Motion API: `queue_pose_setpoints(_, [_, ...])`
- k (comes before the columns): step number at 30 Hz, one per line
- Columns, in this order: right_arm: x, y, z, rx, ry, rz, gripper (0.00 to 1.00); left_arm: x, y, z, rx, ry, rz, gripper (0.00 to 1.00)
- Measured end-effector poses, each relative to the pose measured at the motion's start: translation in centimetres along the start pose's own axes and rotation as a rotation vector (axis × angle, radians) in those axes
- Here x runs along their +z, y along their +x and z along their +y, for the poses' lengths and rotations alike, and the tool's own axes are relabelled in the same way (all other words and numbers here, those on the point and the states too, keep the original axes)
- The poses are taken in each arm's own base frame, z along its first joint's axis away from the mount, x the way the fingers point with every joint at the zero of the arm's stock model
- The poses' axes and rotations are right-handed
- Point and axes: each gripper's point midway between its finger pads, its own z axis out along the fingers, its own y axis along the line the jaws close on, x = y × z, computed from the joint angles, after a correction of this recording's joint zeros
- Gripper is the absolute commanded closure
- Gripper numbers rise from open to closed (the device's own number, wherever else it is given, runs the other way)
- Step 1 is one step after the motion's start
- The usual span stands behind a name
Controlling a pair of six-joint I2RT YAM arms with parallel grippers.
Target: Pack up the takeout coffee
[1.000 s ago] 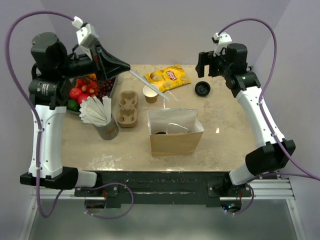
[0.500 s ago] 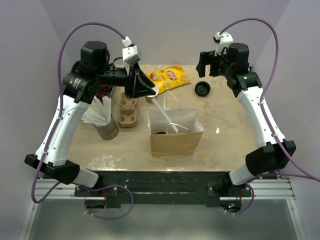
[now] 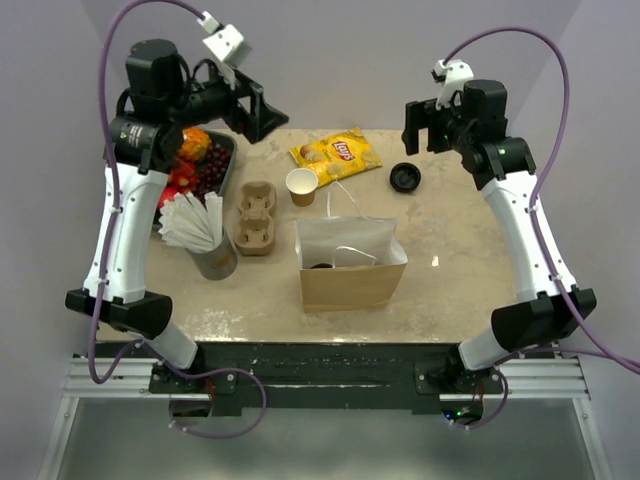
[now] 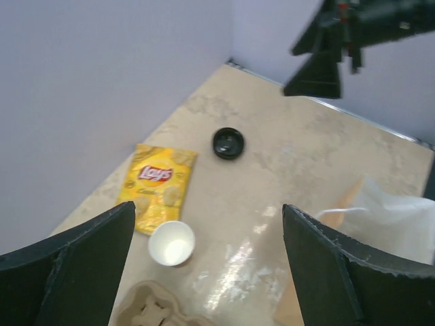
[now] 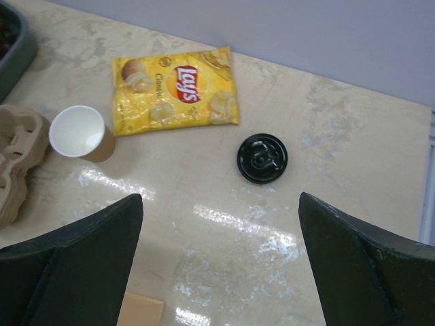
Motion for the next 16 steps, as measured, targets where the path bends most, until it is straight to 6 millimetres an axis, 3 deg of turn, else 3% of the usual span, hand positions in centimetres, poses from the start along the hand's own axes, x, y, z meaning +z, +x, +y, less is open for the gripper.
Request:
queue_pose_setpoints(5, [-0.8, 0.7, -2.0, 0.028, 0.124, 0.029, 0.01, -2.3, 0.2, 8.2, -0.037, -0.262, -0.012, 0.0])
queue_pose_setpoints(8, [-1.6, 0.1, -2.8, 0.032, 0.174, 0.011, 0.01, -2.9, 1.7, 12.4, -0.064, -0.414, 0.019, 0.0])
queue_pose_setpoints(11, [-2.9, -1.6, -3.5, 0.014, 0.215, -0.046, 0.01, -3.2, 3.3, 15.0, -0.085, -0.516, 0.058, 0.0])
queue_pose_setpoints(16, [-6.4, -5.2, -4.0, -0.015, 0.255, -0.186, 0.01, -4.2, 4.7, 17.7, -0.098, -0.641, 0.092, 0.0])
